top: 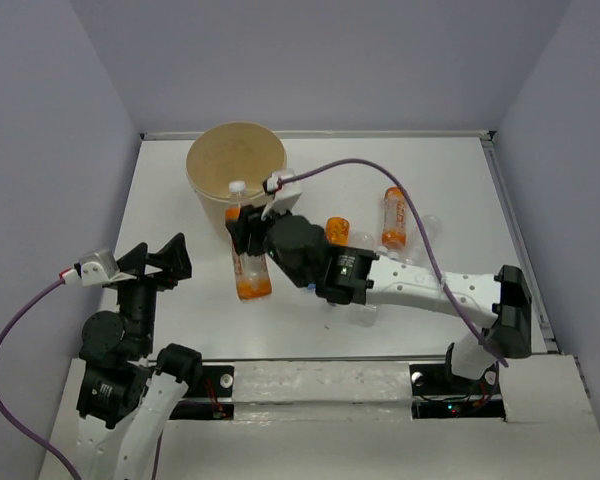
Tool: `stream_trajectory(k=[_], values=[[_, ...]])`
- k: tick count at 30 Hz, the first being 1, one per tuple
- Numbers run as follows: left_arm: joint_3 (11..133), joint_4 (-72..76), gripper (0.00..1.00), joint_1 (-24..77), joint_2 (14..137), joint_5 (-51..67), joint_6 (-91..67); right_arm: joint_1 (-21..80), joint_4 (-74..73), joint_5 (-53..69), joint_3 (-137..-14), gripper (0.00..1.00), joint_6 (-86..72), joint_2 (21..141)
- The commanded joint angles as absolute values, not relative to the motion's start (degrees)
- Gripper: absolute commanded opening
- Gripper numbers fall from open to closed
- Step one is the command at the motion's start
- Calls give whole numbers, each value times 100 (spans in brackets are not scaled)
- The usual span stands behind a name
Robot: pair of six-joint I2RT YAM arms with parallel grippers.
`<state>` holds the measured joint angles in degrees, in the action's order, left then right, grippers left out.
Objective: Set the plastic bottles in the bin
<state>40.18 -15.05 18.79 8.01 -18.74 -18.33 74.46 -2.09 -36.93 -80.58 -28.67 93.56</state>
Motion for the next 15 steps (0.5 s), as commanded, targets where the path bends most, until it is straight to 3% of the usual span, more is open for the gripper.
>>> stream_trajectory(k=[1, 8, 15], values=[[3999, -1389, 99, 2048, 738, -1960, -1890, 6839, 1134, -3894, -9220, 29, -547, 9422], [3973, -1397, 99, 2224, 738, -1916, -1898, 6127, 3563, -3963, -11326, 29, 1930, 11151], [3973, -1415, 99, 2504, 984, -1881, -1899, 5679, 3850, -3419, -14182, 29, 2356, 13312]])
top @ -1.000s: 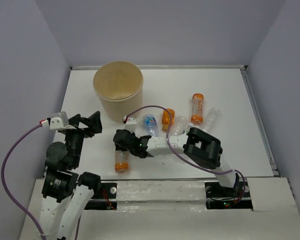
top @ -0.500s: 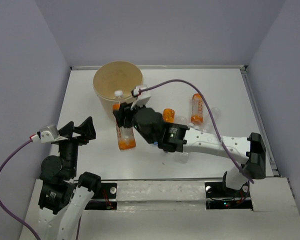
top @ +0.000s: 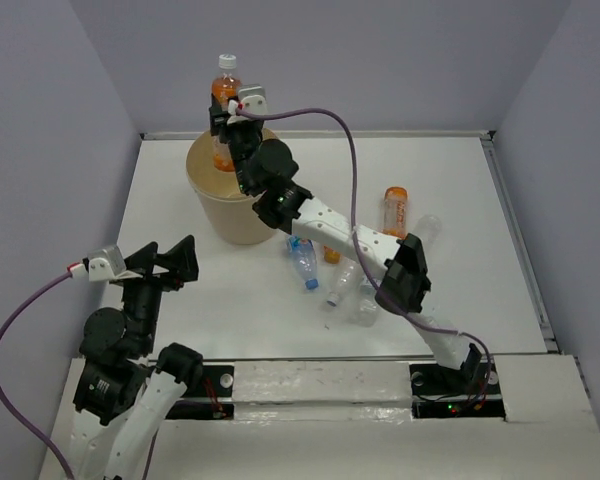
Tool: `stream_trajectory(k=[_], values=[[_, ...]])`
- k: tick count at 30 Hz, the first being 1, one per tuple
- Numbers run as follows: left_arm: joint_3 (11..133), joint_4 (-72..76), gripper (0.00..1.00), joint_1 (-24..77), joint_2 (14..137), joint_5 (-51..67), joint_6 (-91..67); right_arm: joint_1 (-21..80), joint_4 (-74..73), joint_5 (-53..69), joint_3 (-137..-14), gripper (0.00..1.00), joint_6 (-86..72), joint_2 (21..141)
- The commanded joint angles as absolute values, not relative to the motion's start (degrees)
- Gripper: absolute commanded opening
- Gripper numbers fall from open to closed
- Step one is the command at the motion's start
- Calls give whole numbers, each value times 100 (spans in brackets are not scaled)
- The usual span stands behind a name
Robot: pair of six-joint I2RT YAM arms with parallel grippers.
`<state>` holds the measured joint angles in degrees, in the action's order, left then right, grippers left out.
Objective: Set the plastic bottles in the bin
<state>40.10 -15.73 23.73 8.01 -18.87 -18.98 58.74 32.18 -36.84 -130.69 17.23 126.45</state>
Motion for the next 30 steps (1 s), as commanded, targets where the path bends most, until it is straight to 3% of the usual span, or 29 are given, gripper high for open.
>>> stream_trajectory(k=[1, 4, 7, 9, 14, 22, 30], values=[[3973, -1406, 99, 2514, 1002, -1881, -1898, 5626, 3841, -3375, -14264, 29, 2295, 13420], [3973, -1424, 99, 2522, 949, -1934, -1890, 5563, 3718, -3243, -13992, 34, 2022, 13491], [3981, -1424, 99, 2522, 905, -1986, -1890, 5563, 3579, -2963, -13238, 91, 1820, 13255], [3973, -1424, 99, 2522, 923, -1986, -1872, 5563, 3315, -2770, -12982, 97, 1548, 12982], [3981, -1424, 99, 2522, 949, -1978, -1881, 5563, 2383, -2321, -12360, 98, 1126, 12061], [3981, -1415, 99, 2496, 861, -1978, -1890, 5511, 1146, -2364, -8689, 87, -288, 9390], [3981, -1389, 99, 2452, 940, -1872, -1881, 5406, 18, -2330, -7269, 78, -1238, 9009]])
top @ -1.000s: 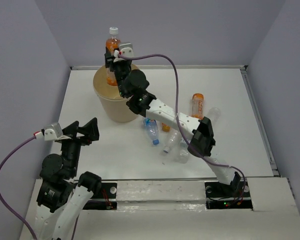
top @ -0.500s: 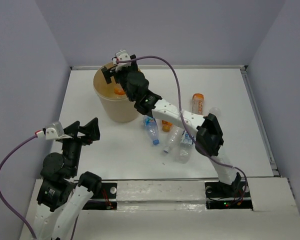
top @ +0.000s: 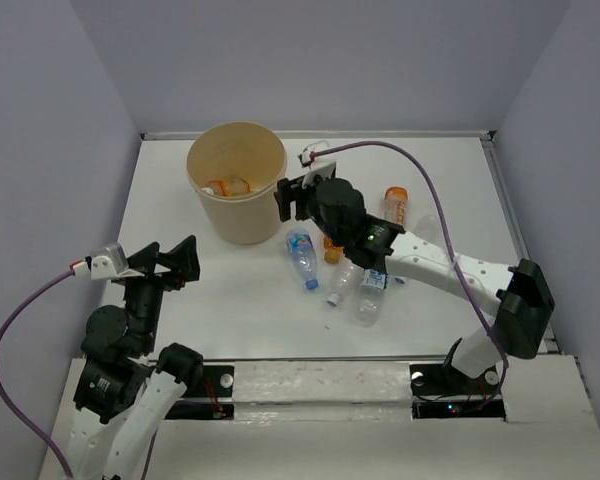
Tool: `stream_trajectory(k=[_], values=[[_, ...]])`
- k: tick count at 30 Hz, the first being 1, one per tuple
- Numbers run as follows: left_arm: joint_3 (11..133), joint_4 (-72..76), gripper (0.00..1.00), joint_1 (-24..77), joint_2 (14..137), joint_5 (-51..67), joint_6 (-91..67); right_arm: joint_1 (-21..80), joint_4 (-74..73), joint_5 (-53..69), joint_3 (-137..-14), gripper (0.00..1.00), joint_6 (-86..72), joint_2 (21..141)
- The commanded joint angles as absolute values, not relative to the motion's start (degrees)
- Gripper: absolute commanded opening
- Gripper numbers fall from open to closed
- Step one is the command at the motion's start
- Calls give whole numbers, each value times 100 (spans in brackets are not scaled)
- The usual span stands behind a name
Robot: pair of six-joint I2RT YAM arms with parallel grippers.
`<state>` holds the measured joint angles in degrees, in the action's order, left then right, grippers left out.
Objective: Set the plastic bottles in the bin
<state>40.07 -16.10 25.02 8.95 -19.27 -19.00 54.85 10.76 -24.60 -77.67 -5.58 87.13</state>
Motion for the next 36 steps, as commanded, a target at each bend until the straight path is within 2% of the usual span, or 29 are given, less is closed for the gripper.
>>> stream_trajectory(k=[1, 8, 16, 25, 29, 33, 34, 36], values=[[3981, -1397, 99, 2443, 949, -1872, -1881, 5405, -87, -2294, -7260, 78, -1265, 9052], [3973, -1397, 99, 2382, 958, -1881, -1881, 5081, -712, -2346, -7523, 89, -1432, 9764], [3964, -1371, 99, 2364, 1028, -1837, -1863, 4887, -651, -1767, -7532, 89, -1634, 10467], [3973, -1362, 99, 2347, 1072, -1819, -1863, 4887, -343, -1301, -7339, 80, -2048, 10845], [3964, -1362, 99, 2347, 1081, -1819, -1854, 4887, -220, -1195, -7295, 68, -2118, 10916], [3973, -1362, 99, 2347, 1072, -1819, -1854, 5000, -211, -1187, -7295, 64, -2066, 10768], [3964, -1362, 99, 2347, 1064, -1819, -1854, 5079, -202, -1204, -7243, 56, -2057, 10688], [3973, -1362, 99, 2338, 1064, -1828, -1854, 5142, -211, -1222, -7190, 53, -2057, 10486]])
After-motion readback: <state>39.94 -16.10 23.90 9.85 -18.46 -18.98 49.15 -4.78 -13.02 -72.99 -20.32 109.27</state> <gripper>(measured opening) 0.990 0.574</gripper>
